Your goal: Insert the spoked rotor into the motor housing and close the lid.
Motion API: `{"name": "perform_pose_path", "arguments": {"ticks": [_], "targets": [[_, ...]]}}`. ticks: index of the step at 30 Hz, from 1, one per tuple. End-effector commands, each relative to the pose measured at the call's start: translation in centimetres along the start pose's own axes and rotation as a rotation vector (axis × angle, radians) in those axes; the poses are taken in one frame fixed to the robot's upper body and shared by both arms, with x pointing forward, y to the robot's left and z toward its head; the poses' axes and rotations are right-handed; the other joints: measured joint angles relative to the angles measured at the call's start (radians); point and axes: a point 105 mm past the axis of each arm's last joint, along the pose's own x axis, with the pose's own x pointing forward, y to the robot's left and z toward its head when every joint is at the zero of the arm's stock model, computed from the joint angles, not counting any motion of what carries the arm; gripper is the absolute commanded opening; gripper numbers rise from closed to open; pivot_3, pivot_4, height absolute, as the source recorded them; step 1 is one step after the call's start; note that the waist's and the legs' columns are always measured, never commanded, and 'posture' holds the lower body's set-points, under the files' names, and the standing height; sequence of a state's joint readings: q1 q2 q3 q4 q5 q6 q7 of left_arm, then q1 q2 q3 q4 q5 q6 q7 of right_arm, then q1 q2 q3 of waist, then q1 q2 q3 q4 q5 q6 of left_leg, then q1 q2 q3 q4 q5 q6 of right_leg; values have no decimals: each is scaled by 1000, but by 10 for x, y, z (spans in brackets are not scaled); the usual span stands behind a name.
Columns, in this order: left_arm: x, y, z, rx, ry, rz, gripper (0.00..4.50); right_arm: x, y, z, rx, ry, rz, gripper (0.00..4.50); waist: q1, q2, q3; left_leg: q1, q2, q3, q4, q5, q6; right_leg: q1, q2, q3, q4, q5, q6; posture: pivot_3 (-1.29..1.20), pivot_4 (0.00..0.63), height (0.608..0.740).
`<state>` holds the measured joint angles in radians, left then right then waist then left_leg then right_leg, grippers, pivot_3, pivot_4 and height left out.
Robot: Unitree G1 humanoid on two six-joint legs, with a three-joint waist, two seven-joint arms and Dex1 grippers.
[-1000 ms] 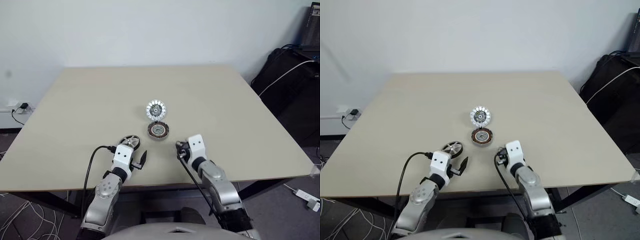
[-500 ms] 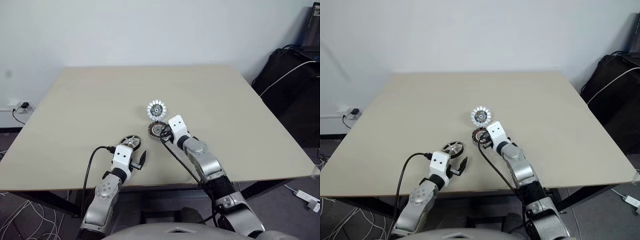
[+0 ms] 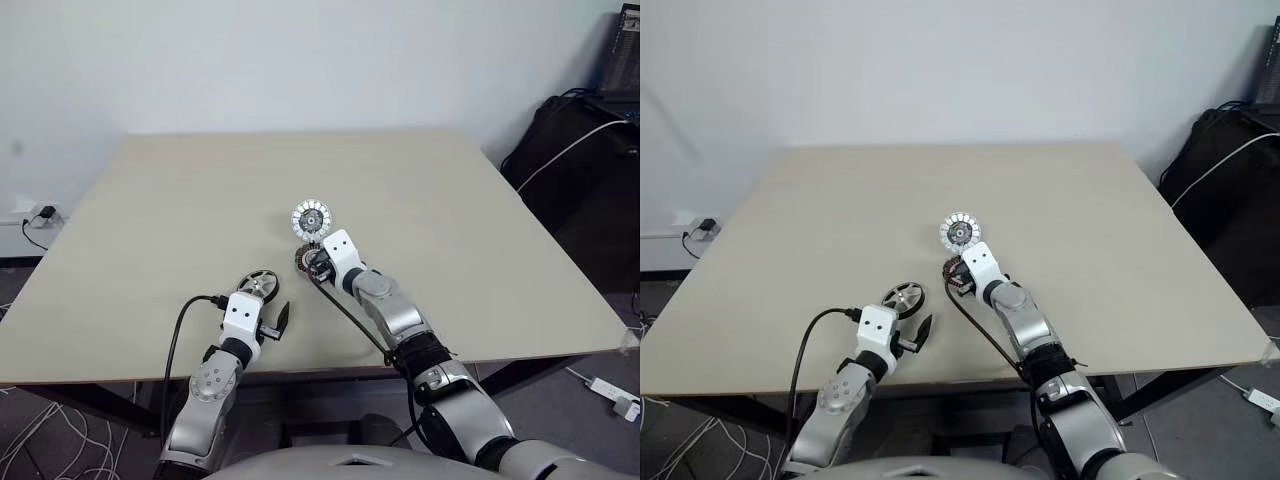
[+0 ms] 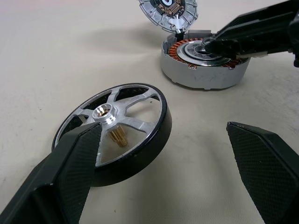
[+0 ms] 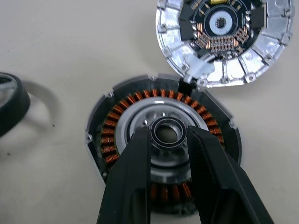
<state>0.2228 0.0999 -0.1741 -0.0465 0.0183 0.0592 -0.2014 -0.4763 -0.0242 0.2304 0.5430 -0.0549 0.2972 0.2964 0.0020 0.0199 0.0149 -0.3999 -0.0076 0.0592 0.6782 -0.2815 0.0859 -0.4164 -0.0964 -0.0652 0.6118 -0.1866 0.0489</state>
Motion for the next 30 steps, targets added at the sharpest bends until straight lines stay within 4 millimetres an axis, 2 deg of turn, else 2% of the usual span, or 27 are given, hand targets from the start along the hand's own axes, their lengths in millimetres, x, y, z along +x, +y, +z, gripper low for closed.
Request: {"name": "perform_pose_path", "arguments": {"ticks": [1, 11, 20, 26, 30], "targets": [[1, 2, 17, 4, -67, 13, 4500, 4, -1, 21, -24, -63, 2, 773, -2, 0, 0, 0, 0, 0, 0, 0, 0, 0, 0, 0, 0, 0, 0, 0, 0, 740], [-1, 3, 16, 3, -67, 22, 4500, 9, -3, 17, -16, -47, 5, 773, -15, 0, 0, 0, 0, 0, 0, 0, -1, 0, 0, 0, 1, 0, 0, 0, 0, 740], [-2, 3, 15, 0, -66, 22, 4500, 11, 4, 17, -17, -51, 33, 773, -15, 0, 0, 1, 0, 0, 0, 0, -1, 0, 0, 1, 1, 0, 0, 0, 0, 740], [-2, 2, 15, -2, -63, 23, 4500, 11, 3, 18, -26, -57, 19, 2793, -15, 0, 0, 1, 0, 0, 0, 0, -1, 0, 0, 1, 1, 0, 0, 0, 0, 740], [-2, 1, 14, -4, -62, 21, 4500, 7, -2, 21, -12, -82, 3, 2793, -14, 0, 0, 1, 0, 0, 0, 0, -1, 0, 0, 1, 1, 0, 0, 0, 0, 740]]}}
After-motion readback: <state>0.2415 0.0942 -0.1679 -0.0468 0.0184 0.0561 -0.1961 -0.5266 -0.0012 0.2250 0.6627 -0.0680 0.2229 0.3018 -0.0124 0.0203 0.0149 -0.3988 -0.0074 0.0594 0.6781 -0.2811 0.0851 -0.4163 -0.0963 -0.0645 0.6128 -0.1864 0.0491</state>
